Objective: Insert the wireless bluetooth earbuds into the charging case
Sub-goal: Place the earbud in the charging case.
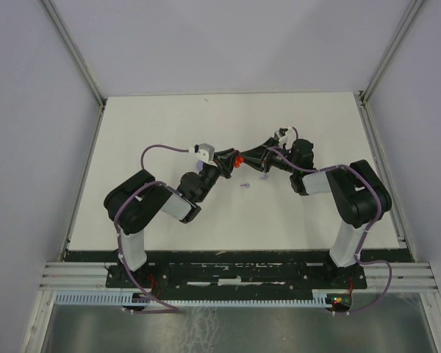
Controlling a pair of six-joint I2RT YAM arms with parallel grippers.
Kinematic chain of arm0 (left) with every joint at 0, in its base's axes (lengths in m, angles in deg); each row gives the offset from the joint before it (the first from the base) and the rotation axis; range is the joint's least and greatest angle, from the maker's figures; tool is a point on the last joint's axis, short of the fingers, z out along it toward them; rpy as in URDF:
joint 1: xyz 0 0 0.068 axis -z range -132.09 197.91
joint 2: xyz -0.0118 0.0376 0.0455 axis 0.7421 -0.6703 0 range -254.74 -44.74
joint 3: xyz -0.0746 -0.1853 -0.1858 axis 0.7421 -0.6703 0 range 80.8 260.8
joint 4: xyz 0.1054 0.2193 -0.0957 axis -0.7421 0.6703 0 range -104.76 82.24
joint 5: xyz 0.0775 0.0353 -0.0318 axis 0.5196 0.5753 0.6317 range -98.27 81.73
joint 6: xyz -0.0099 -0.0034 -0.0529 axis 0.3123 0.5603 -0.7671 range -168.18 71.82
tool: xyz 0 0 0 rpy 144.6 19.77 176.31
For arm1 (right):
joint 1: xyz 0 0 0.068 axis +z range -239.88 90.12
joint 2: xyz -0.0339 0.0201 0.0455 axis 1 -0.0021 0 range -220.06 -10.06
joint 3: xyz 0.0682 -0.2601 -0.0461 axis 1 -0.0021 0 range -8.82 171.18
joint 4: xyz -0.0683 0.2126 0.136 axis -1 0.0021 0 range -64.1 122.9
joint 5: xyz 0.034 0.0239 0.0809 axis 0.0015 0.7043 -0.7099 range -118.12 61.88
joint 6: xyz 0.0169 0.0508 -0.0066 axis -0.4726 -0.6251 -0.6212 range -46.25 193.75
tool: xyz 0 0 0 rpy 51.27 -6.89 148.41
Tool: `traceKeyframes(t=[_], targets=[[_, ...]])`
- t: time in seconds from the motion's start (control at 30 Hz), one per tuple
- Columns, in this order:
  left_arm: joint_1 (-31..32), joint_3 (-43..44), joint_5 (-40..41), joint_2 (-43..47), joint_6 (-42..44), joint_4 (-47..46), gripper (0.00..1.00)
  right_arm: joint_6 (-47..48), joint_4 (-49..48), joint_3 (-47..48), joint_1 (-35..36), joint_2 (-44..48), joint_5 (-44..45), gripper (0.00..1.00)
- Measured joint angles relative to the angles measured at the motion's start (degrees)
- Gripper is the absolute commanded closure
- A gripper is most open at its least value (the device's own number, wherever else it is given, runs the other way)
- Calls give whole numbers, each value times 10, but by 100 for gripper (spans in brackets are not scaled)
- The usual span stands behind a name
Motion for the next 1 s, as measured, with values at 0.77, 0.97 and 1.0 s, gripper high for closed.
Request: traceKeyframes(t=[0.77,0.97,1.0], targets=[[2,-1,16,1,9,0,97,0,1,-1,1,0,-4,99],[2,-1,15,1,14,0,97,-2,0,-3,0,0,-4,99],[2,-1,15,1,16,0,97,-2,0,-3,0,0,-4,99]])
